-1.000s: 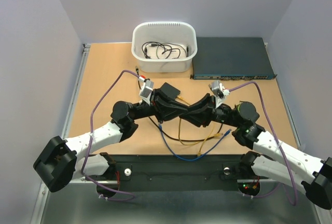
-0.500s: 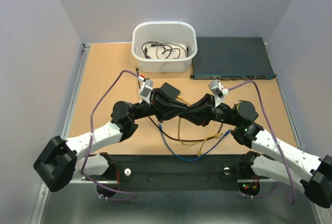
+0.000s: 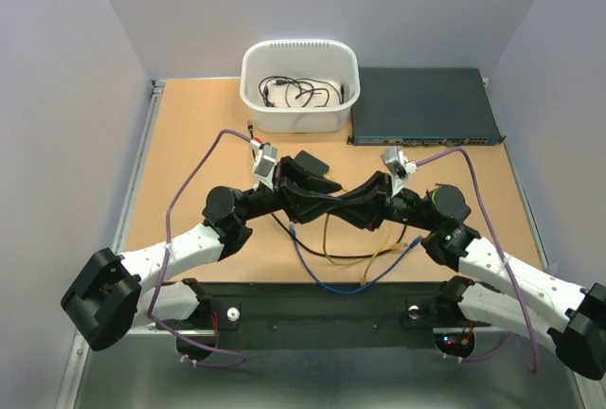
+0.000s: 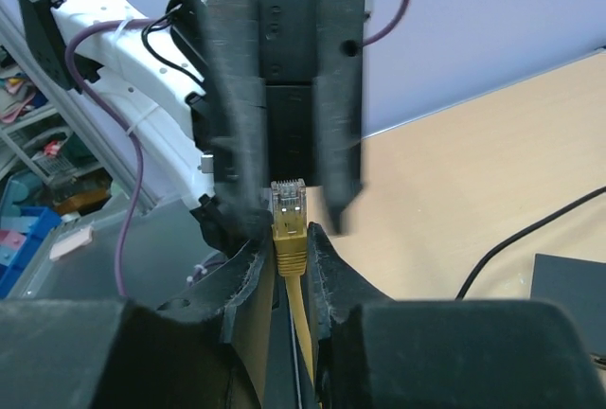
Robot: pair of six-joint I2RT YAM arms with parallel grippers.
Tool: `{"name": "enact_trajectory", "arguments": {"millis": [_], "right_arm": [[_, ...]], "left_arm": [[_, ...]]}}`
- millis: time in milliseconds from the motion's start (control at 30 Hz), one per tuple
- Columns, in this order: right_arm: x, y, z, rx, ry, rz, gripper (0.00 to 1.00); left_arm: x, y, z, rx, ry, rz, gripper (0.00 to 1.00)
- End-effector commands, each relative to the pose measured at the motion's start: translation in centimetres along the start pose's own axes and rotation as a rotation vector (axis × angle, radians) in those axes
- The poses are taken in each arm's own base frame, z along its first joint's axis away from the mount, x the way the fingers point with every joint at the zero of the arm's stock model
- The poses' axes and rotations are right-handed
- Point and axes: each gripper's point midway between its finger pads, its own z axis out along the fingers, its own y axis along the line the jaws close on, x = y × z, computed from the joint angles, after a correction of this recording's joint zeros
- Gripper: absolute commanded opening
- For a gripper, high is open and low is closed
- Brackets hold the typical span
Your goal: Insert the plug into the switch port
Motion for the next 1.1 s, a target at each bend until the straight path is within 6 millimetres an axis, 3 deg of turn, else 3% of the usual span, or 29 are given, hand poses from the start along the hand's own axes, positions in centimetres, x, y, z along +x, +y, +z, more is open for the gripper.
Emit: {"name": "enact_trajectory", "arguments": {"millis": [0,33,67,133,200,267,433,467,567,600,733,767,900,1067], "right_arm": [[-1.2,-1.2,0.1,0.071,-0.025,-0.052,0.0],[0.4,-2.7,-0.1,0.135,0.045,-0.044,0.0],[-0.3,-4.0,0.0,0.212,0.046,-0.051,0.0],[1.5,-7.0,-0.8,0.359,0.141,-0.059,0.0],[1.6,-8.2,-1.1,0.426,0.174,-0.069,0.0],[2.4,-9.8,-1.9,0.507,0.215,-0.081,0.01],[3.6,-13.3,-2.7,0.677,0.349,-0.106,0.0],[4.5,-14.6,-2.9,0.727,0.392,-0.108,0.0],[4.9,-16.5,-2.7,0.793,0.456,-0.125,0.0],[5.4,-17.0,-2.5,0.799,0.477,-0.121,0.01],[9.8,-19.7,-2.1,0.82,0.619,-0.095,0.0],[11.7,-20.7,-2.5,0.831,0.674,-0.091,0.01],[15.7,-23.5,-4.3,0.918,0.801,-0.111,0.0],[18.5,-25.0,-5.3,0.938,0.899,-0.117,0.01]], "left_arm": [[-3.9,-1.4,0.1,0.018,-0.139,0.182,0.61],[-4.0,-0.4,0.1,-0.038,-0.137,0.186,0.64],[-3.5,0.7,-0.2,-0.107,-0.099,0.175,0.69],[-4.4,2.4,-0.8,-0.208,-0.115,0.229,0.73],[-4.7,4.2,-1.8,-0.315,-0.106,0.236,0.79],[-5.3,6.1,-2.6,-0.401,-0.109,0.239,0.79],[-5.5,13.3,-6.6,-0.699,-0.076,0.194,0.79],[-5.0,14.8,-7.4,-0.763,-0.047,0.173,0.78],[-4.8,18.4,-10.1,-0.924,-0.031,0.156,0.76],[-3.7,19.8,-11.0,-0.969,0.003,0.129,0.75],[-2.2,23.2,-12.9,-1.047,0.039,0.078,0.72],[-2.0,23.8,-13.1,-1.058,0.044,0.075,0.72],[-0.6,27.4,-13.6,-1.107,0.096,0.061,0.7],[2.0,30.9,-13.5,-1.097,0.171,0.031,0.69]]}}
